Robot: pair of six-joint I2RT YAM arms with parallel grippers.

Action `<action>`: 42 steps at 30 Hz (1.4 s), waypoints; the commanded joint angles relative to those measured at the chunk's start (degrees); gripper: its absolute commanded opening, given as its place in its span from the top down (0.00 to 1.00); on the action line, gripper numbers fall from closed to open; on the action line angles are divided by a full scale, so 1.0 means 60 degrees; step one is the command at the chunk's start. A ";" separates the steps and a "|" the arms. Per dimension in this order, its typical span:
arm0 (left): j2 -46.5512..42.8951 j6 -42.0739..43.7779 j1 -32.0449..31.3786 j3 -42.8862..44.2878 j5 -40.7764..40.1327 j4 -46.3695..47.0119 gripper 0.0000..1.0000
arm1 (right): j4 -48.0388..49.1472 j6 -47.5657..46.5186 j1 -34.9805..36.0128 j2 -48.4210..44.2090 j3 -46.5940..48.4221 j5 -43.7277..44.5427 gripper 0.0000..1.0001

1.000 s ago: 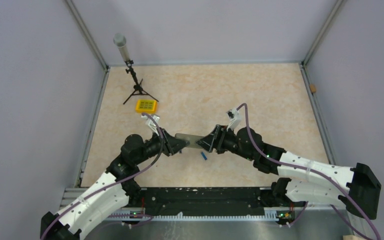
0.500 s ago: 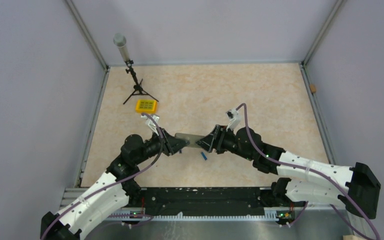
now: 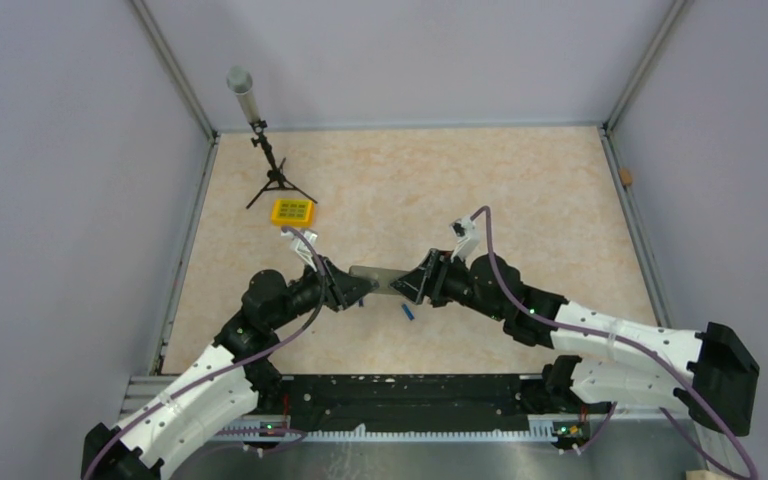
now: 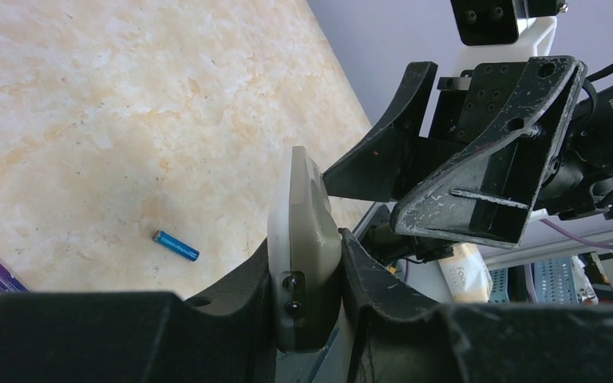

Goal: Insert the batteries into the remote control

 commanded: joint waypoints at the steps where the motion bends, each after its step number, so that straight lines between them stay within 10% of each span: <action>1: -0.0180 -0.0341 -0.0066 0.0055 0.0749 0.1376 1.00 | 0.0561 0.0095 -0.0082 0.0196 -0.0036 -0.0063 0.39; 42: 0.0623 -0.0141 -0.0043 -0.0006 -0.0066 0.1175 1.00 | 0.2959 0.0083 -0.0088 -0.0087 -0.0589 -0.1792 0.40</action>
